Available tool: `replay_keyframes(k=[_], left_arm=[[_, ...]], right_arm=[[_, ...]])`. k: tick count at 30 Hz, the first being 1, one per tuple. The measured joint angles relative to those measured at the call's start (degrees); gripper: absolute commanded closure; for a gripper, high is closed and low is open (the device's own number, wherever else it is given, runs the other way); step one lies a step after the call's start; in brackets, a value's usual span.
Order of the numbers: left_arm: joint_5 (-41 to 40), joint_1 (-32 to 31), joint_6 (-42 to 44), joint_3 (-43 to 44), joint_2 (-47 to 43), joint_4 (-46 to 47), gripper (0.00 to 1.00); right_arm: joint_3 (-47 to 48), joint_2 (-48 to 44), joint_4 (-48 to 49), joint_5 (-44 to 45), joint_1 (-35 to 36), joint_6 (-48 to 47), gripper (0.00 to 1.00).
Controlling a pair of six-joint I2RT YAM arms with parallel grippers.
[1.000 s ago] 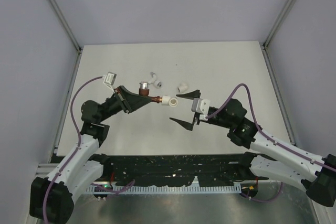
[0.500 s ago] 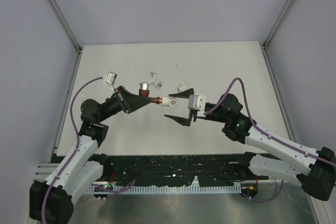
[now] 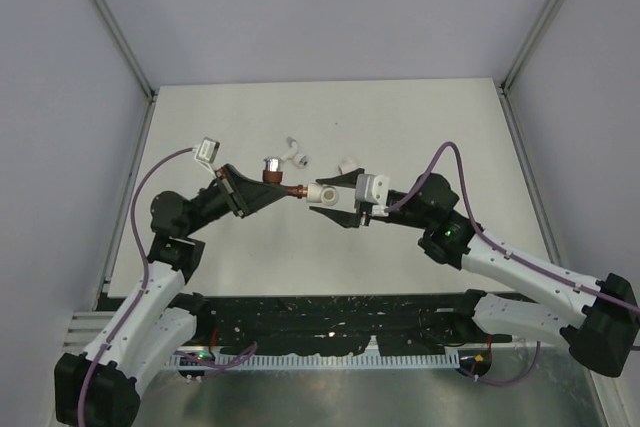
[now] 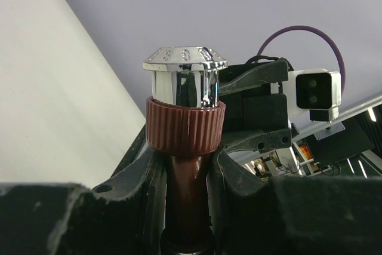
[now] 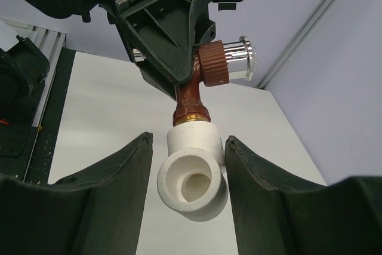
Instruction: Install the water faucets
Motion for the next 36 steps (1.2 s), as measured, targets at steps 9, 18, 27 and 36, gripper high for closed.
replay_keyframes(k=[9, 18, 27, 36], left_arm=[[0.02, -0.22, 0.13, 0.55, -0.61, -0.33, 1.0], [0.81, -0.17, 8.17, 1.66, -2.14, 1.14, 1.0], [2.38, 0.2, 17.22, -0.52, -4.76, 11.67, 1.0], [4.48, 0.2, 21.24, -4.52, -5.95, 22.14, 1.0]], right_arm=[[2.67, 1.66, -0.48, -0.48, -0.37, 2.84, 0.82], [10.01, 4.26, -7.8, -1.84, -2.05, 15.13, 0.89], [19.19, 9.77, -14.43, -9.6, -5.27, 33.09, 0.92], [27.15, 15.78, -23.06, -16.24, -6.91, 44.41, 0.73]])
